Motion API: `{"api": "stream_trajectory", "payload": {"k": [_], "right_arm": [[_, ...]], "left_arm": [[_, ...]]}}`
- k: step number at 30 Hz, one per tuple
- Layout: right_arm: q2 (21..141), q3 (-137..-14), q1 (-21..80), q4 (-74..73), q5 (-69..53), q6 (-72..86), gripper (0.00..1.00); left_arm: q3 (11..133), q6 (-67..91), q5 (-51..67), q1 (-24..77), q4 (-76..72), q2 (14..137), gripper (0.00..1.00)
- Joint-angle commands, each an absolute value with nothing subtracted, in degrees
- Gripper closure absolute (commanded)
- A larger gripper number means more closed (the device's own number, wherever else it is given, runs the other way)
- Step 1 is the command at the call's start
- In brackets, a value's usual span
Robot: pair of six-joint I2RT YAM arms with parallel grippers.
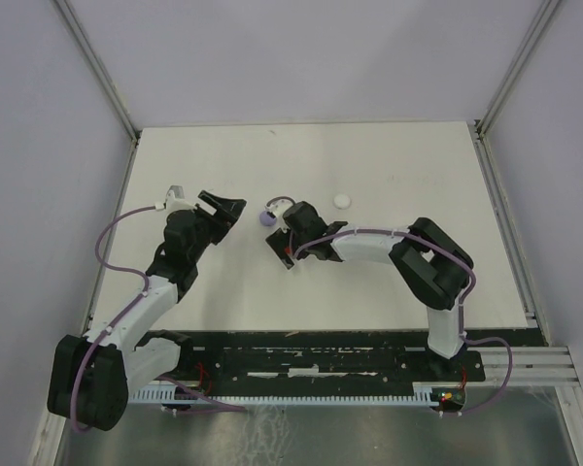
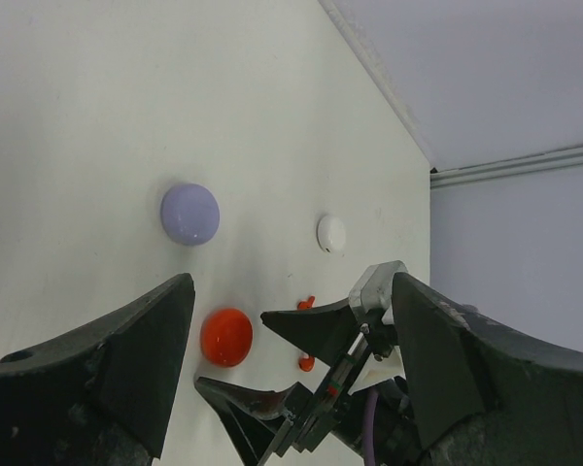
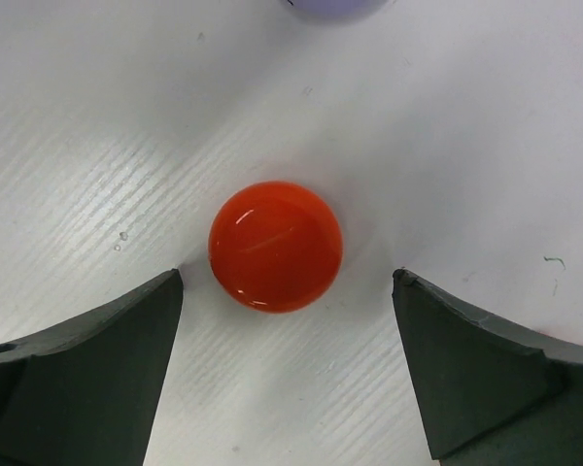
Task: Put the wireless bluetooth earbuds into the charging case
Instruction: Pick up the charging case at the center of the board.
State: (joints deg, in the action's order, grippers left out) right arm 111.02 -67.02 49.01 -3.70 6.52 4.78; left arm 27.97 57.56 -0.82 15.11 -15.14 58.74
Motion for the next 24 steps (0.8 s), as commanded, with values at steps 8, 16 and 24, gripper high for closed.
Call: {"api": "stream_trajectory", "payload": {"k": [8, 16, 24], "right_arm": [[113.77, -69.08, 47.90, -1.76, 3.87, 4.33, 0.21], [113.44, -68.28, 47.46, -2.16, 4.10, 4.43, 0.39], [108.32, -62.99, 47.38, 3.22, 5.49, 3.55, 0.56]], "left_arm": [[27.40, 55.16, 1.40, 13.98, -18.48, 58.89, 0.13], [27.29, 55.63, 2.34, 13.80, -19.47, 59.66, 0.14], [27.51, 56.31, 7.77, 13.81, -22.29, 63.90, 0.15]]}}
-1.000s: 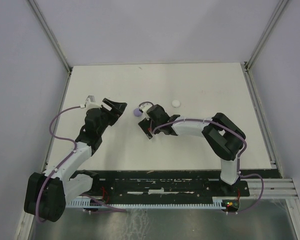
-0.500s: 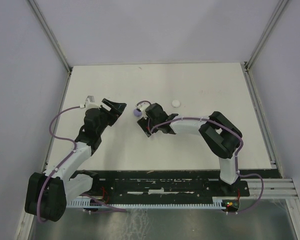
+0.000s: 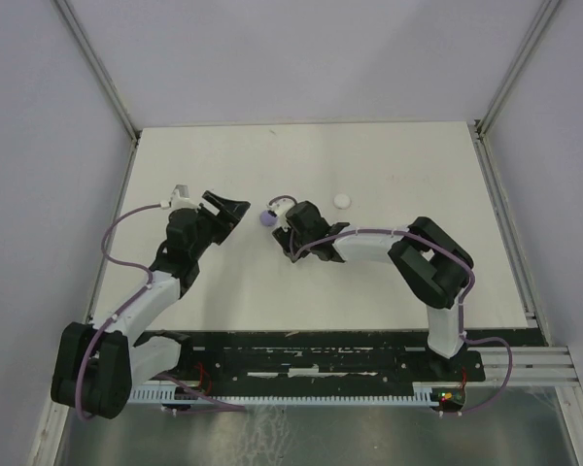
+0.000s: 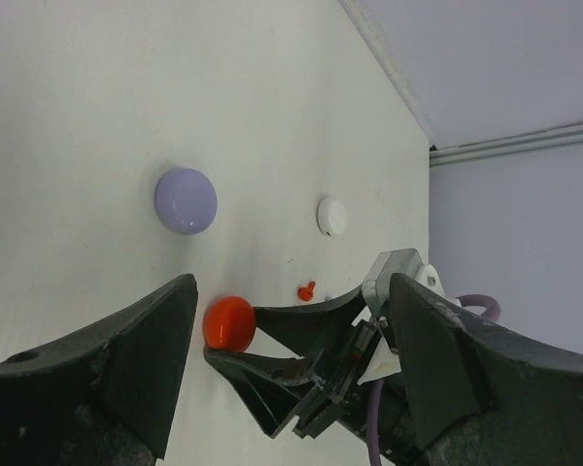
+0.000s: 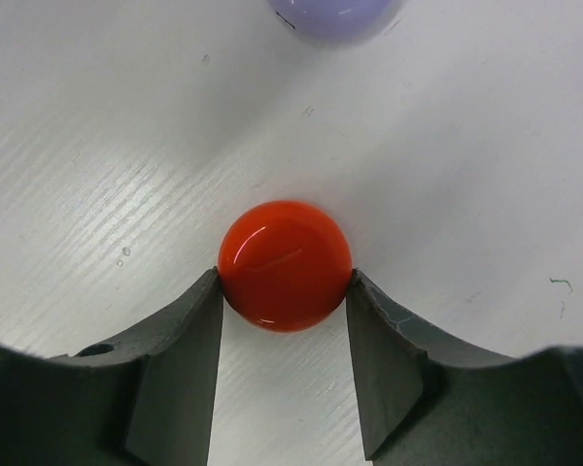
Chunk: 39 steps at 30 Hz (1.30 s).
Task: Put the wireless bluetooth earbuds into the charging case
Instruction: Pick up the charging case at the center of the board.
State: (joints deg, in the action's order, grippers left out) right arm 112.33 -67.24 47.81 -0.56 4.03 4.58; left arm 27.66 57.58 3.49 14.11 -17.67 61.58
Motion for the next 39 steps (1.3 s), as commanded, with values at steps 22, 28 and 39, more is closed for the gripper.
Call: {"api": "stream_trajectory", "payload": {"k": [22, 28, 39], "right_arm": [[87.41, -48.45, 40.00, 11.22, -9.96, 5.61, 0.62], [87.88, -49.12, 40.00, 10.54, -11.57, 5.84, 0.62], [87.19, -49.11, 40.00, 10.40, -12.33, 5.95, 0.62]], "left_arm": [[26.89, 65.72, 32.78, 20.72, -62.78, 94.27, 0.25], [28.30, 66.38, 31.90, 24.12, -66.40, 96.64, 0.27], [30.07, 66.22, 31.73, 26.66, -66.68, 98.86, 0.36]]}}
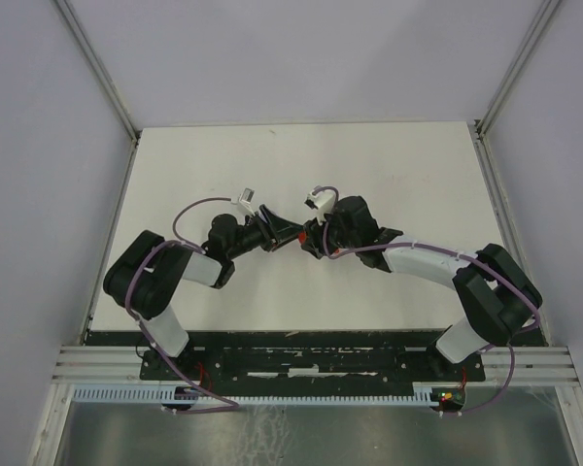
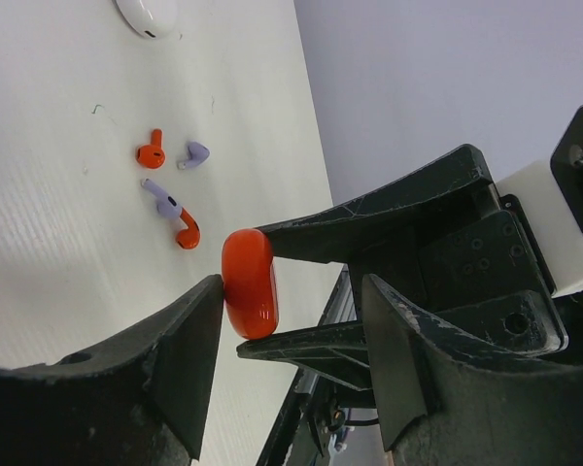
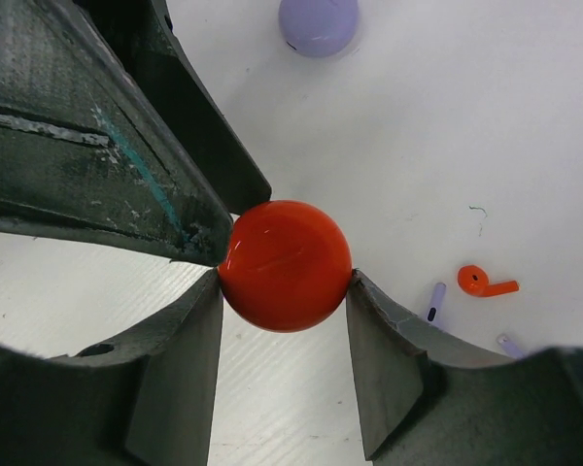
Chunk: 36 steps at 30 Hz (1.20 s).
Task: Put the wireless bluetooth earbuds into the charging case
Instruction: Open the charging case.
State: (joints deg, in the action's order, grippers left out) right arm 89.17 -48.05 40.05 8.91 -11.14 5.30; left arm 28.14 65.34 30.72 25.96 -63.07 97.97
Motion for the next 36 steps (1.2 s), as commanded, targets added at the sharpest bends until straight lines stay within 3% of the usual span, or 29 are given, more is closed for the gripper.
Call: {"api": "stream_trajectory", "payload": {"k": [1, 14, 25, 36], "right_arm": [[87.05, -49.07, 40.05, 10.31, -12.24, 5.92, 0.62], [86.55, -48.85, 40.04, 10.34, -11.79, 5.65, 0.62], [86.29, -48.87, 39.92, 10.49, -11.64, 5.63, 0.62], [85.90, -48.65, 39.98, 10.22, -11.26, 5.50, 0.61]], "left_arm": [[30.17, 66.19, 31.73, 26.71, -66.64, 98.95, 0.36], [31.03, 65.46, 31.47, 27.57, -65.00, 99.37, 0.43], [31.71, 65.19, 31.98, 28.16, -65.18, 100.06, 0.60], [32.35, 65.01, 32.87, 28.50, -65.35, 100.76, 0.86]]}}
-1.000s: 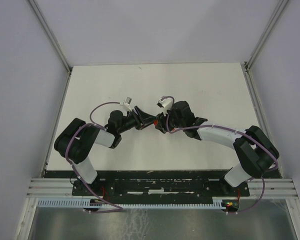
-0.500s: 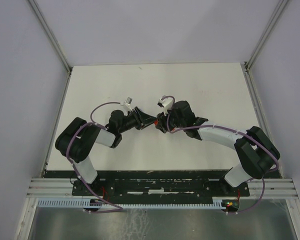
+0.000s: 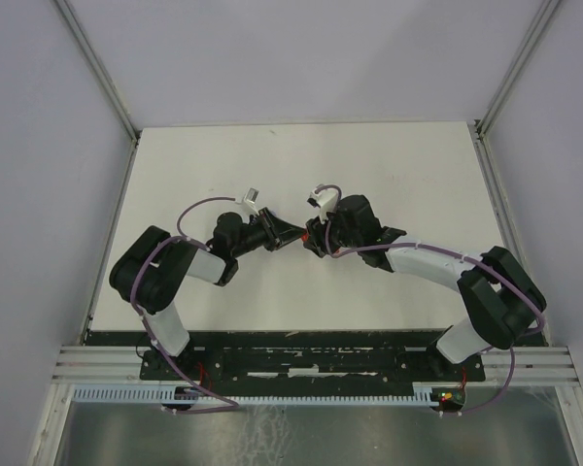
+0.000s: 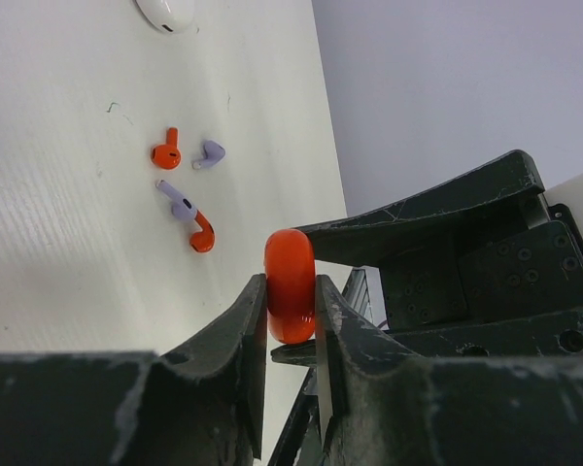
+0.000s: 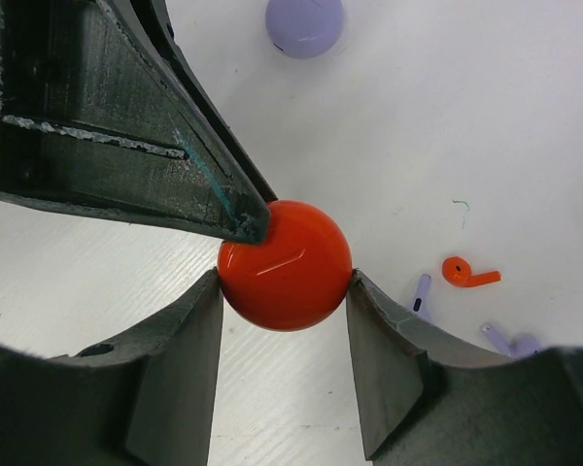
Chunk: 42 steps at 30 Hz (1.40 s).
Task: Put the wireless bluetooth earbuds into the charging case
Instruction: Open the charging case.
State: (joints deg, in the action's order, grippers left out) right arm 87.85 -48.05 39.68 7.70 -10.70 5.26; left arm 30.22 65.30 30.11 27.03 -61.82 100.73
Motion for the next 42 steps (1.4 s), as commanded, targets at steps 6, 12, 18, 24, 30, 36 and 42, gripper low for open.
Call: {"api": "stream_trajectory", "payload": {"k": [6, 12, 18, 24, 30, 36, 42], "right_arm": [[83.74, -47.42, 39.53, 10.85, -8.78, 6.50, 0.28], [75.44, -43.85, 37.90, 11.60, -5.69, 8.50, 0.10], [68.07, -43.75, 37.29, 5.48, 4.57, 10.84, 0.04], [72.32, -47.33, 37.26, 0.33, 5.88, 11.56, 0.01], [76.88, -48.78, 37.27, 0.27, 4.51, 12.21, 0.00], [79.21, -48.91, 37.26, 1.37, 4.72, 12.44, 0.00], [80.48, -48.72, 37.25, 3.35, 4.90, 12.43, 0.00]], "left_arm": [[32.33, 65.02, 32.27, 28.44, -64.56, 100.73, 0.94], [32.13, 65.12, 31.49, 28.32, -63.84, 100.73, 0.95], [31.64, 66.18, 30.88, 28.20, -64.66, 100.46, 0.97], [30.85, 70.20, 30.43, 28.04, -69.29, 101.01, 0.97], [30.08, 74.44, 30.15, 28.11, -74.48, 101.69, 0.97], [29.90, 75.76, 30.37, 28.08, -75.99, 101.70, 0.97], [29.72, 77.57, 30.85, 28.19, -78.38, 102.71, 0.97]]}}
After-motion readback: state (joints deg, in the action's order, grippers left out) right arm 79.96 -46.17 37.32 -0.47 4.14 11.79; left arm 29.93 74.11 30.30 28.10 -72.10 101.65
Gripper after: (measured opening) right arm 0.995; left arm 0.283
